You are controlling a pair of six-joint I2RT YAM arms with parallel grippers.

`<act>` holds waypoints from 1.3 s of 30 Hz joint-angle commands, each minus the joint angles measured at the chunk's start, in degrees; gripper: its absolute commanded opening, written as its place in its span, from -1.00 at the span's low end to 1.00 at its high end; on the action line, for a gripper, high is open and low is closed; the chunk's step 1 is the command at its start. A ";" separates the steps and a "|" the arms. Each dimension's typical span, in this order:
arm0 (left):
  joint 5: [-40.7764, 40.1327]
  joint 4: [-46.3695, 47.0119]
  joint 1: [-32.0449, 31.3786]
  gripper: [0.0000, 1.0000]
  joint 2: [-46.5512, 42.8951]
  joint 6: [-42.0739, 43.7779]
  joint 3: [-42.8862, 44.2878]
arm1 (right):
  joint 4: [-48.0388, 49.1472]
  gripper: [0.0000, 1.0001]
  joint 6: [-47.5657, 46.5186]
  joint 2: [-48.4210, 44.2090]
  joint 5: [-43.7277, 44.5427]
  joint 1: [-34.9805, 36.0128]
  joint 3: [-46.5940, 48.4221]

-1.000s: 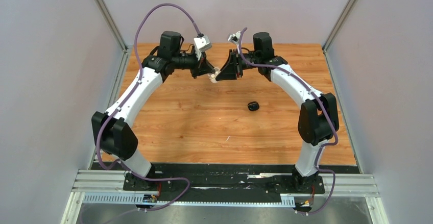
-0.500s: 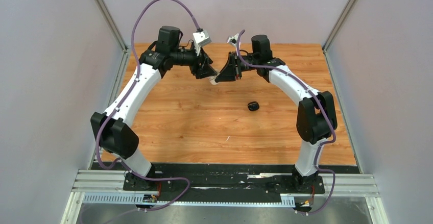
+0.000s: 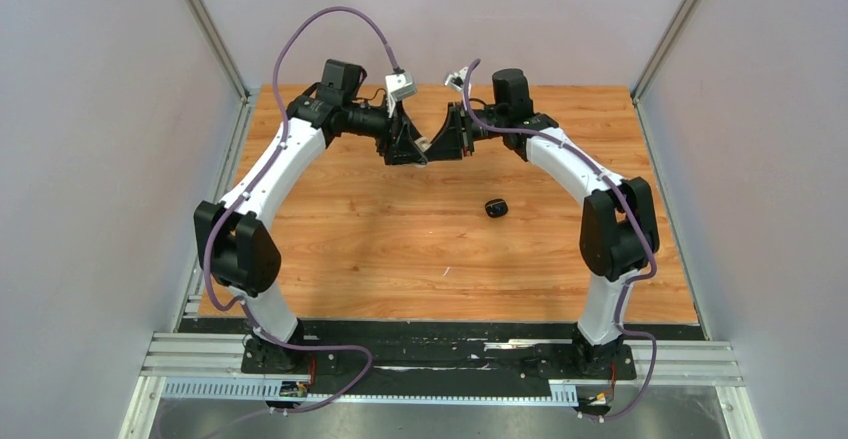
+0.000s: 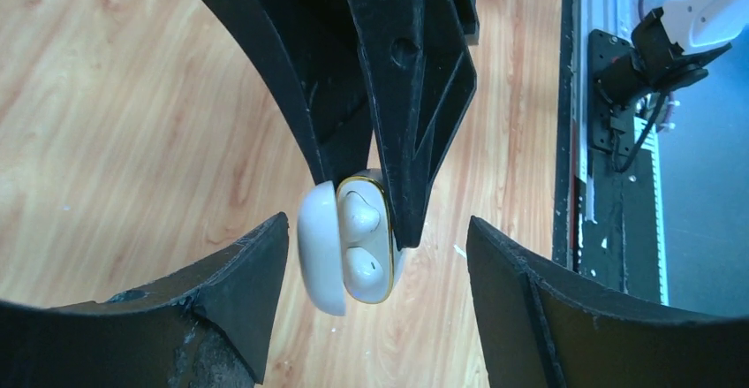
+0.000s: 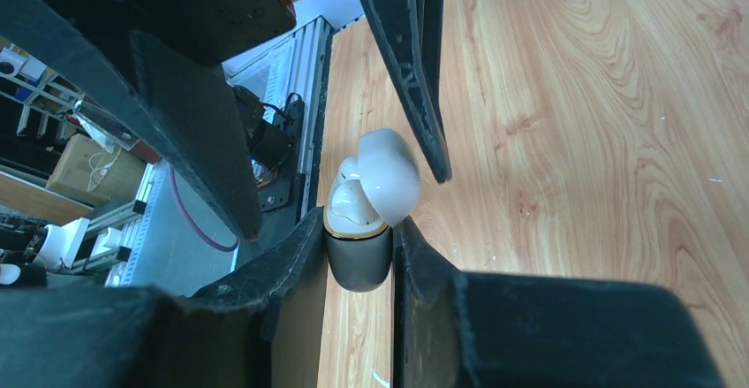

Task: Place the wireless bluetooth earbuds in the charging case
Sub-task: Close the charging case, then place the charging case at the center of the board, then reset both arms

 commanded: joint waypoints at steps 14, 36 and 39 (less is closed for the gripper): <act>-17.64 3.28 -0.04 0.51 -7.05 -1.12 -4.48 | 5.19 -0.82 14.91 8.62 9.74 -2.54 -3.32; -36.18 0.94 6.73 0.99 -6.58 -21.69 -11.69 | -11.24 1.00 8.69 -0.13 50.89 -8.84 -6.28; -41.65 3.10 6.73 1.00 -6.87 -21.63 -12.59 | -10.40 1.00 3.60 -10.44 60.84 -9.07 -8.67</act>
